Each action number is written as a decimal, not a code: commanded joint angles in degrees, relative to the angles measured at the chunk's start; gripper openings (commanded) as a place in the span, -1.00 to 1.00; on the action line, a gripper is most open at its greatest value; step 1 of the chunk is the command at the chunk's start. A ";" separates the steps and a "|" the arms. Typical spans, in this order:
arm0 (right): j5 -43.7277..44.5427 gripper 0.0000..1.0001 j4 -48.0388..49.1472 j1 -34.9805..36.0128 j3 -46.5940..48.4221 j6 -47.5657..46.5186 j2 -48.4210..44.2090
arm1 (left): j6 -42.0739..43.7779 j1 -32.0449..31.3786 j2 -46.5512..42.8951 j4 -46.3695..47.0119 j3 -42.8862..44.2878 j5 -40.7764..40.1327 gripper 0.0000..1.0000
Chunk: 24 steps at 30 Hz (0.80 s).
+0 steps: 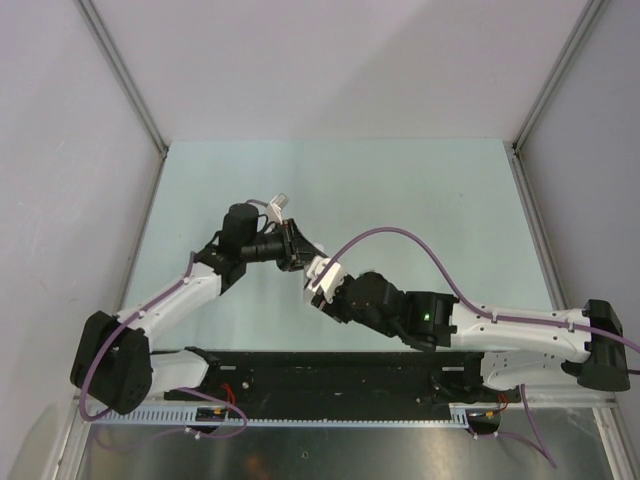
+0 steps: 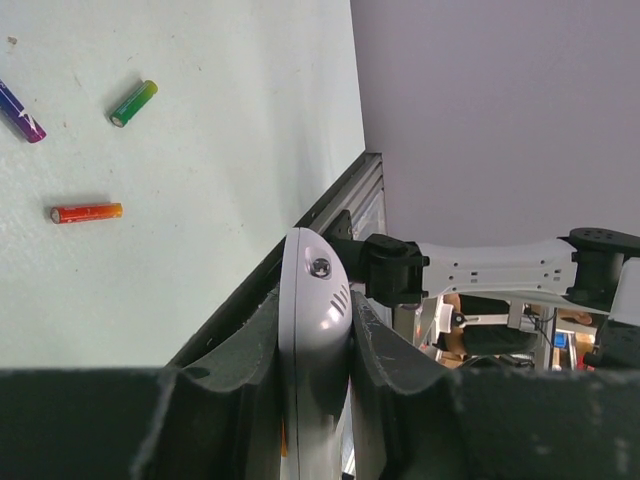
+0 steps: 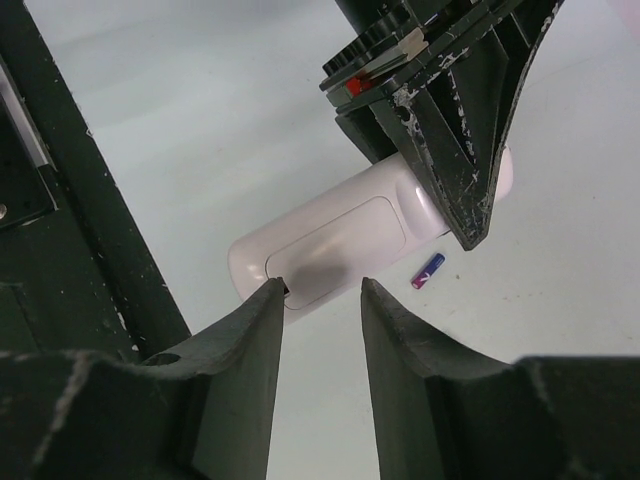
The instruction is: Load the batteries into the remote control
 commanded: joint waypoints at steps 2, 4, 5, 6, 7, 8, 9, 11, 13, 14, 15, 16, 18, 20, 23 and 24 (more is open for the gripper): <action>0.10 -0.11 2.31 1.08 1.64 -0.93 0.61 | -1.65 0.09 -2.32 1.03 0.43 1.25 -1.00; 0.28 -0.08 2.13 1.17 1.64 -0.93 0.61 | -1.64 0.00 -2.32 0.94 0.43 1.25 -1.00; 0.36 -0.07 1.78 1.17 1.64 -0.93 0.70 | -1.65 0.00 -2.23 0.94 0.43 1.25 -1.00; 0.36 -0.08 1.69 1.25 1.64 -0.93 0.78 | -1.73 0.09 -2.32 0.94 0.52 1.07 -1.00; 0.36 -0.08 1.43 1.34 1.64 -0.93 0.78 | -1.73 0.09 -2.32 0.94 0.52 1.07 -1.00; 0.54 -0.08 1.25 1.26 1.64 -0.84 0.87 | -1.73 0.00 -2.41 0.85 0.52 1.07 -1.00; 0.63 -0.10 1.25 1.25 1.64 -0.76 0.87 | -1.73 0.00 -2.32 0.94 0.61 1.07 -1.00; 0.71 -0.11 1.25 1.25 1.64 -0.75 0.87 | -1.82 -0.17 -2.41 0.85 0.61 1.16 -0.99; 0.89 -0.13 1.25 1.25 1.64 -0.84 0.96 | -1.82 -0.09 -2.50 0.94 0.70 1.07 -1.00; 0.98 -0.14 1.16 1.25 1.64 -0.93 1.05 | -1.82 -0.17 -2.58 0.85 0.61 1.16 -1.00; 1.15 -0.14 1.07 1.34 1.64 -0.93 1.14 | -1.82 -0.17 -2.58 0.85 0.61 1.07 -1.00; 1.24 -0.15 0.99 1.26 1.64 -1.02 1.22 | -1.73 -0.17 -2.50 0.94 0.61 1.24 -1.00; 1.16 -0.16 0.72 1.34 1.64 -1.02 1.40 | -1.82 -0.17 -2.67 0.85 0.61 1.33 -0.99; 1.33 -0.17 0.55 1.25 1.64 -1.02 1.66 | -1.91 -0.17 -2.94 0.94 0.61 1.42 -1.00; 1.86 -0.20 0.46 1.34 1.64 -1.02 2.01 | -2.00 -0.17 -3.20 0.94 0.61 1.51 -1.00; 2.03 -0.21 0.37 1.26 1.64 -1.02 2.01 | -2.00 -0.17 -3.20 0.94 0.69 1.42 -1.00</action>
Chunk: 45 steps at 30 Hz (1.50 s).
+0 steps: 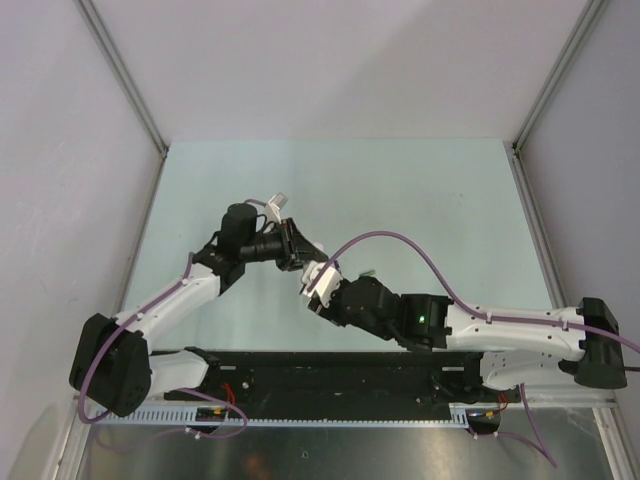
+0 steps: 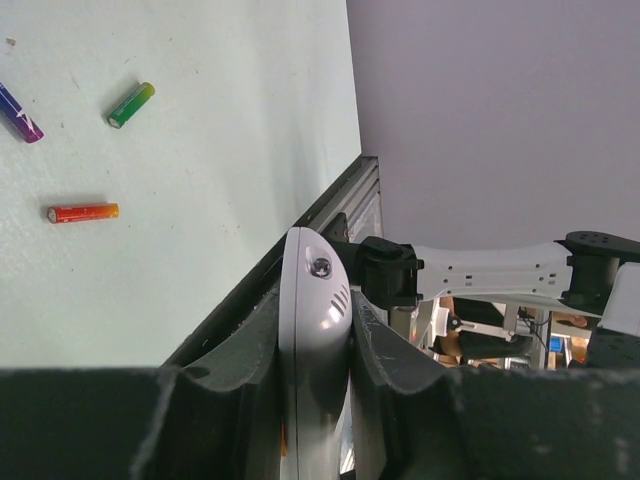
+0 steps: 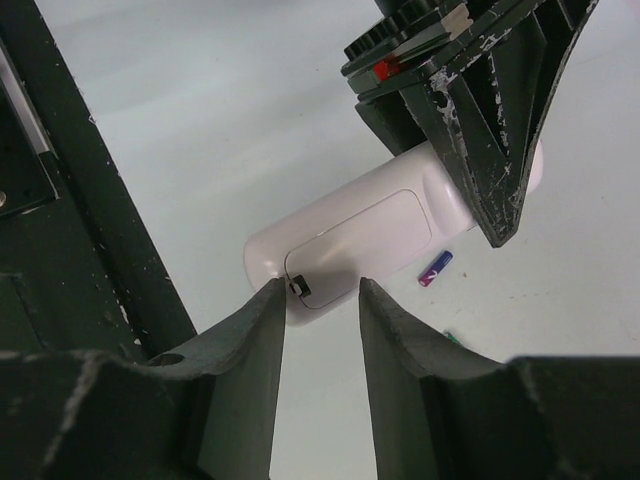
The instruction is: Load the batteries into the remote control
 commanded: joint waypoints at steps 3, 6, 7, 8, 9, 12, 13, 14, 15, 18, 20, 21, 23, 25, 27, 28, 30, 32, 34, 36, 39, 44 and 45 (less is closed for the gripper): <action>2.74 -0.24 0.39 0.25 1.64 -0.80 0.94 | -1.12 -0.37 -2.78 1.05 0.70 1.71 -0.99; 3.18 -0.28 0.57 0.07 1.64 -0.89 0.95 | -1.12 -0.72 -3.14 1.05 0.61 1.62 -0.99; 3.35 -0.29 0.66 0.07 1.64 -0.80 1.12 | -1.21 -0.72 -3.23 1.05 0.52 1.62 -1.00; 3.70 -0.29 0.74 -0.01 1.64 -0.80 1.03 | -1.12 -0.72 -3.31 1.05 0.52 1.53 -1.00; 3.71 -0.30 0.92 -0.02 1.64 -0.80 1.03 | -1.04 -0.98 -3.40 1.05 0.52 1.53 -0.99; 4.06 -0.30 1.10 -0.10 1.64 -0.89 1.12 | -1.12 -1.42 -3.58 1.05 0.52 1.44 -1.00; 4.15 -0.31 1.10 -0.10 1.64 -0.89 1.03 | -1.12 -1.42 -3.75 1.05 0.52 1.44 -0.99; 4.32 -0.31 1.27 -0.10 1.64 -0.89 1.03 | -1.12 -1.51 -3.75 1.05 0.52 1.36 -1.00; 4.41 -0.31 1.27 -0.10 1.64 -0.89 1.12 | -1.12 -1.69 -3.84 1.05 0.52 1.44 -1.00; 4.41 -0.34 1.45 -0.10 1.64 -0.89 1.21 | -1.12 -1.86 -3.84 1.05 0.52 1.35 -1.00; 4.67 -0.39 1.45 -0.10 1.64 -0.89 1.47 | -1.04 -2.04 -3.84 1.05 0.52 1.18 -1.00; 4.93 -0.46 1.36 -0.19 1.64 -0.89 1.65 | -1.12 -2.13 -3.84 1.05 0.52 1.27 -1.00; 5.20 -0.53 1.62 -0.10 1.64 -0.80 2.00 | -1.12 -2.22 -3.93 1.05 0.52 1.09 -1.00; 5.55 -0.66 1.71 -0.37 1.64 -0.62 2.09 | -1.12 -2.30 -3.84 1.05 0.34 1.00 -1.00; 5.47 -0.83 1.71 -0.45 1.64 -0.54 2.18 | -1.12 -2.30 -3.93 1.05 0.17 0.92 -1.00; 5.64 -0.90 1.71 -0.37 1.64 -0.45 2.26 | -1.04 -2.22 -3.93 0.96 0.17 0.91 -1.00; 5.55 -1.00 1.71 -0.46 1.64 -0.36 2.09 | -1.04 -2.30 -4.02 1.05 0.08 0.91 -1.00; 5.55 -1.00 1.62 -0.63 1.64 -0.18 2.00 | -1.03 -2.30 -4.02 1.05 -0.01 0.65 -1.00; 5.29 -1.00 1.62 -0.54 1.64 -0.01 1.83 | -0.86 -2.30 -3.84 1.05 0.08 0.74 -1.00; 5.29 -1.00 1.54 -0.63 1.64 0.08 1.74 | -0.86 -2.30 -3.93 1.05 0.08 0.65 -1.00; 5.90 -1.00 1.53 -0.89 1.64 0.34 1.21 | -0.51 -2.30 -3.75 1.05 -0.09 0.30 -1.00; 6.26 -1.00 1.89 -1.07 1.64 0.34 0.77 | -0.16 -2.57 -3.49 1.05 -0.36 -0.05 -1.00; 6.52 -1.00 1.89 -1.16 1.64 0.34 0.68 | -0.07 -2.65 -3.40 1.05 -0.36 -0.05 -0.99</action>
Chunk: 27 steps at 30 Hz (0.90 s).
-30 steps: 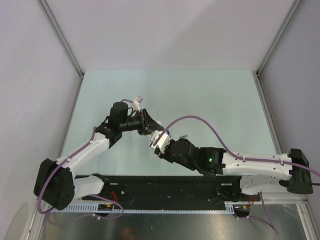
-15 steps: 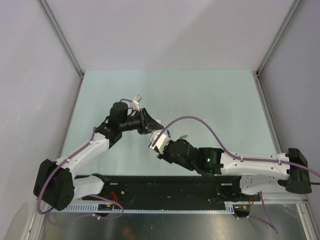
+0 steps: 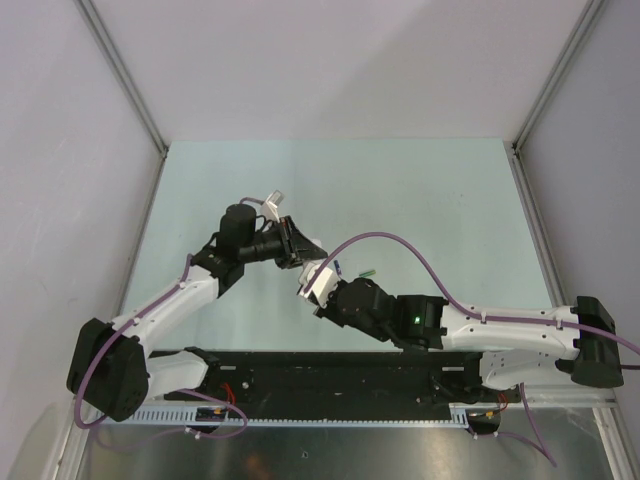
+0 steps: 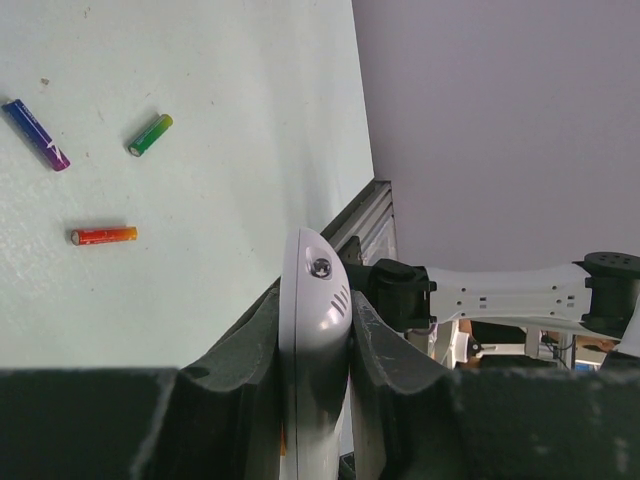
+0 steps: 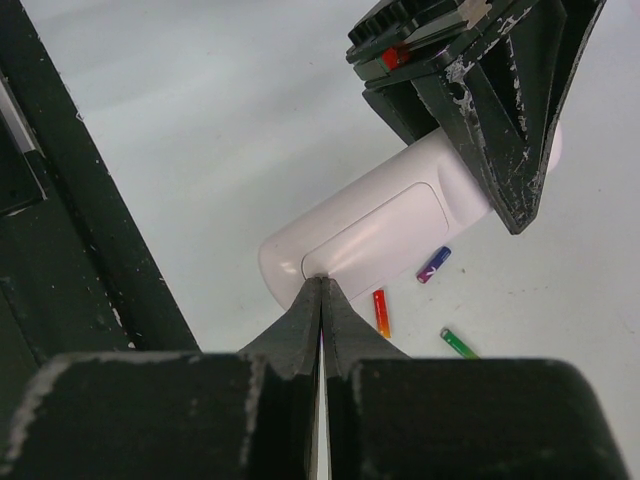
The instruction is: Load the batteries into the remote control
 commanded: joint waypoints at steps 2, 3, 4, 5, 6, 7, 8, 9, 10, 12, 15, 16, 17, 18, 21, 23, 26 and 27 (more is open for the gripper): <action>4.86 -1.00 1.43 -1.62 1.64 0.06 -0.67 | -0.99 -2.04 -2.07 0.85 -0.12 4.10 -0.99; 5.03 -1.00 1.25 -1.79 1.64 0.15 -0.76 | -0.90 -2.04 -2.07 0.85 -0.12 4.10 -1.00; 5.03 -1.00 1.25 -1.88 1.64 0.23 -0.76 | -0.90 -2.22 -2.07 0.85 -0.12 3.93 -1.00; 4.86 -1.00 1.34 -1.97 1.73 0.23 -0.76 | -0.90 -2.31 -2.07 0.77 -0.12 4.01 -1.00; 5.03 -1.00 1.43 -2.06 1.64 0.23 -0.85 | -0.81 -2.40 -1.98 0.85 -0.12 4.01 -0.99; 5.03 -1.00 1.52 -1.97 1.64 0.15 -0.76 | -0.72 -2.48 -2.07 0.85 -0.21 3.75 -0.99; 4.95 -1.00 1.52 -2.06 1.73 0.15 -0.85 | -0.81 -2.57 -1.98 0.85 -0.21 3.83 -1.00; 5.12 -1.00 1.60 -2.06 1.81 0.15 -0.85 | -0.72 -2.57 -1.98 0.85 -0.21 3.75 -1.00; 5.21 -1.00 1.52 -2.06 1.81 0.15 -0.76 | -0.63 -2.75 -1.98 0.85 -0.21 3.66 -1.00; 5.12 -1.00 1.52 -2.15 2.08 0.15 -0.67 | -0.55 -2.92 -2.16 0.85 -0.29 3.48 -1.00; 5.47 -1.00 1.52 -2.32 2.08 0.15 -0.67 | -0.37 -3.01 -2.07 0.85 -0.29 3.31 -1.00; 5.47 -1.00 1.52 -2.32 1.99 0.15 -0.67 | -0.37 -3.10 -2.07 0.85 -0.29 3.31 -1.00; 5.56 -1.00 1.43 -2.41 1.99 0.15 -0.76 | -0.28 -3.10 -2.16 0.85 -0.38 3.22 -0.99; 5.47 -1.00 1.52 -2.32 1.99 0.15 -0.76 | -0.28 -3.10 -2.07 0.85 -0.38 3.13 -1.00; 5.56 -1.00 1.52 -2.41 1.99 0.06 -1.11 | -0.02 -3.19 -2.07 0.76 -0.47 2.78 -1.00; 5.74 -1.00 1.60 -2.41 2.08 0.06 -1.37 | 0.16 -3.10 -2.07 0.68 -0.47 2.69 -1.00; 5.74 -1.00 1.34 -2.32 2.08 0.06 -1.81 | 0.51 -3.10 -1.98 0.50 -0.47 2.17 -1.00; 5.74 -1.00 1.43 -2.15 2.08 0.06 -1.99 | 0.60 -3.10 -1.98 0.41 -0.47 1.99 -1.00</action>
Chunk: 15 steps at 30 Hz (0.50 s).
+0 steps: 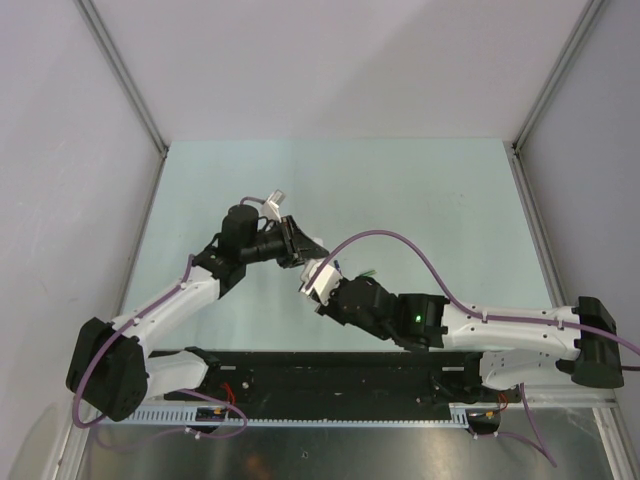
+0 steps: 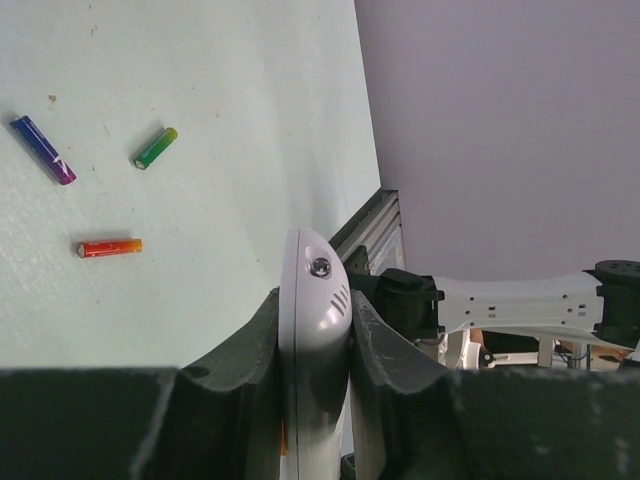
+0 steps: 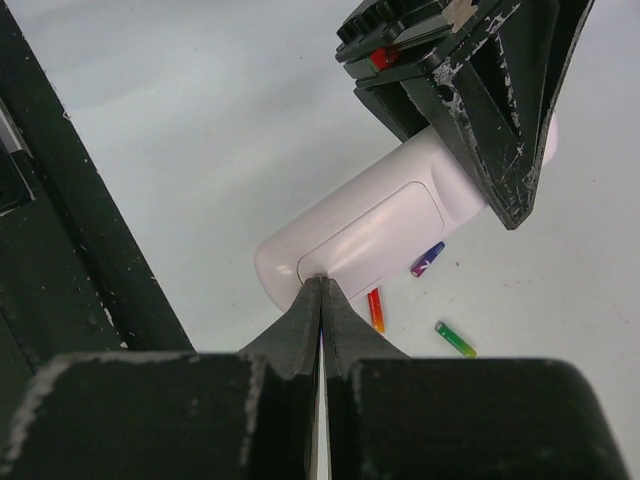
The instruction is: Load the batteries into the remote control
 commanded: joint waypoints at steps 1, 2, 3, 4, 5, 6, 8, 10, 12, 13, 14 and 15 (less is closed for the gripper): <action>5.30 -1.00 1.87 -1.27 2.08 -0.33 -2.10 | 0.33 -1.98 -1.89 -0.55 -0.36 4.68 -0.99; 5.30 -1.00 1.78 -1.18 2.08 -0.33 -2.19 | 0.34 -1.90 -1.81 -0.55 -0.27 4.50 -1.00; 5.47 -1.00 1.78 -1.10 2.08 -0.33 -2.28 | 0.42 -1.90 -1.81 -0.72 -0.27 4.42 -1.00; 5.48 -1.00 1.78 -1.01 2.08 -0.33 -2.45 | 0.68 -1.90 -1.81 -0.73 -0.19 4.42 -1.00; 5.48 -1.00 1.78 -1.09 2.08 -0.33 -2.54 | 0.77 -1.90 -1.72 -0.81 -0.18 4.42 -1.00; 5.48 -1.00 1.78 -1.01 2.08 -0.33 -2.63 | 0.69 -1.90 -1.72 -0.90 -0.18 4.33 -1.00; 5.48 -1.00 1.69 -1.09 2.17 -0.33 -2.72 | 0.86 -1.90 -1.72 -0.90 -0.10 4.24 -1.00; 5.56 -1.00 1.69 -1.09 2.08 -0.33 -2.63 | 1.04 -1.98 -1.89 -1.08 -0.10 4.06 -1.00; 5.48 -1.00 1.78 -1.01 2.08 -0.42 -2.63 | 1.13 -1.98 -1.81 -1.25 -0.10 3.98 -1.00; 5.56 -1.00 1.95 -1.01 2.08 -0.42 -2.63 | 1.21 -1.99 -1.81 -1.34 -0.10 3.98 -1.00; 5.48 -1.00 1.95 -1.01 2.08 -0.42 -2.63 | 1.21 -1.90 -1.81 -1.34 -0.10 3.89 -1.00; 5.30 -1.00 2.04 -0.92 2.08 -0.51 -2.72 | 1.21 -1.90 -1.81 -1.43 -0.18 3.80 -1.00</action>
